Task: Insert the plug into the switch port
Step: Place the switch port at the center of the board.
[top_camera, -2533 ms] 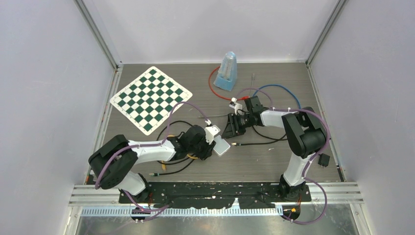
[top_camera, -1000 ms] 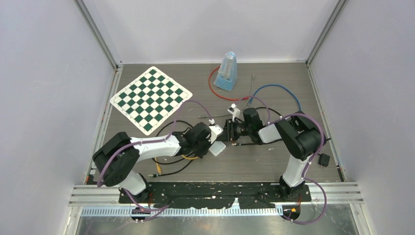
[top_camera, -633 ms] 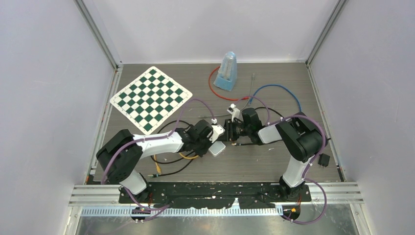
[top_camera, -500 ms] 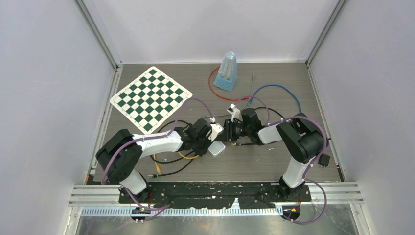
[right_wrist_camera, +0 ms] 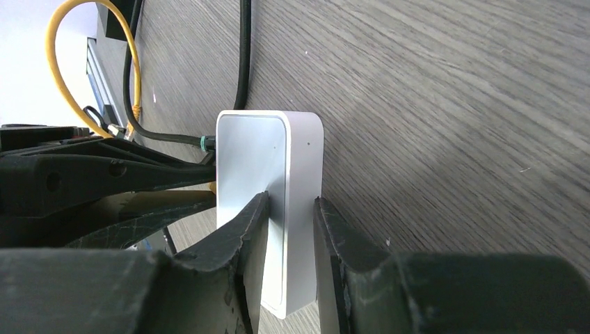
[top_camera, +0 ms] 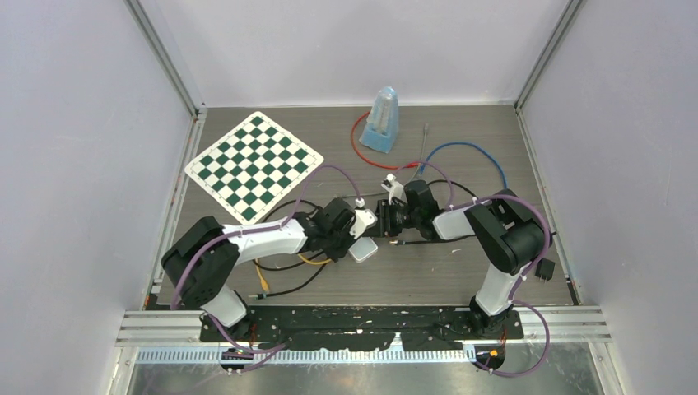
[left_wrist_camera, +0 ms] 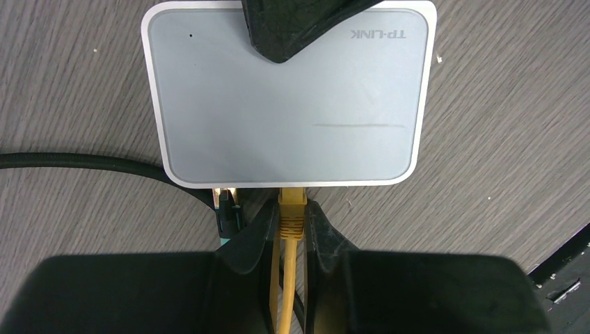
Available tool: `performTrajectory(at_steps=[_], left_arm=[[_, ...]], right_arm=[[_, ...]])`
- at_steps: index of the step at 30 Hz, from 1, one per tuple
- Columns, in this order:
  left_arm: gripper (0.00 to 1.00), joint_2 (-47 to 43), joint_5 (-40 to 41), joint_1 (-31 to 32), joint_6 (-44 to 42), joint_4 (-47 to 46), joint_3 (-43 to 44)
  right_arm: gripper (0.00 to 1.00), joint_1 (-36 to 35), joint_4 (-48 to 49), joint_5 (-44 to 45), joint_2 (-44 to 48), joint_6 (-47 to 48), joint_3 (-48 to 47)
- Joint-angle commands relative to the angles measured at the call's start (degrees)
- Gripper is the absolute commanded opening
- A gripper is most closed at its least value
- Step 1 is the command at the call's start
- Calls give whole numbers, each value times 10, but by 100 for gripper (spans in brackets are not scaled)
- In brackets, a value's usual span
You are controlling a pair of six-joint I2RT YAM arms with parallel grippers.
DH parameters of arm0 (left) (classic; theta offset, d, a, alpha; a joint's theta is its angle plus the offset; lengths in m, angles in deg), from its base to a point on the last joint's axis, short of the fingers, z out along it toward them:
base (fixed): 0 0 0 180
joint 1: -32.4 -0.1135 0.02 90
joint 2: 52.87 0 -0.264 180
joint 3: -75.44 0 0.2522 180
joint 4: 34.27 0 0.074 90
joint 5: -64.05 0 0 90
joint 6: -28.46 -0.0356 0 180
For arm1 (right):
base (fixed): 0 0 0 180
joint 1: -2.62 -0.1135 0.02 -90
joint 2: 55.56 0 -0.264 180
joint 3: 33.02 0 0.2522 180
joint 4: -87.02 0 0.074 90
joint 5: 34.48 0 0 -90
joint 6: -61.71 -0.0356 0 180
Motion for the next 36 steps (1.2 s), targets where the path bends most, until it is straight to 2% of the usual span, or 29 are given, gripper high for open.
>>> performTrajectory(at_steps=[1,6,12,17,22,26,32,36], left_arm=[[0,5,12,-14,-7,-221,78],[0,11,25,-23,-3,-180,84],[0,15,53,-27,-1,-131,72],[0,47,72,-28,11,-77,114],[0,83,79,-28,11,-26,165],[0,105,72,-30,40,-9,202],[0,149,51,-33,63,32,257],[6,161,35,-33,80,35,262]], right_arm=[[33,-60,-81,-148,-10,-41,5],[35,6,-131,-117,18,-31,-23],[47,91,-184,-68,49,-21,-50],[52,146,-217,-53,69,-23,-94],[52,191,-266,12,132,-15,-110],[52,211,-277,68,188,-11,-89],[52,217,-343,148,270,23,-80],[51,218,-382,189,319,48,-81]])
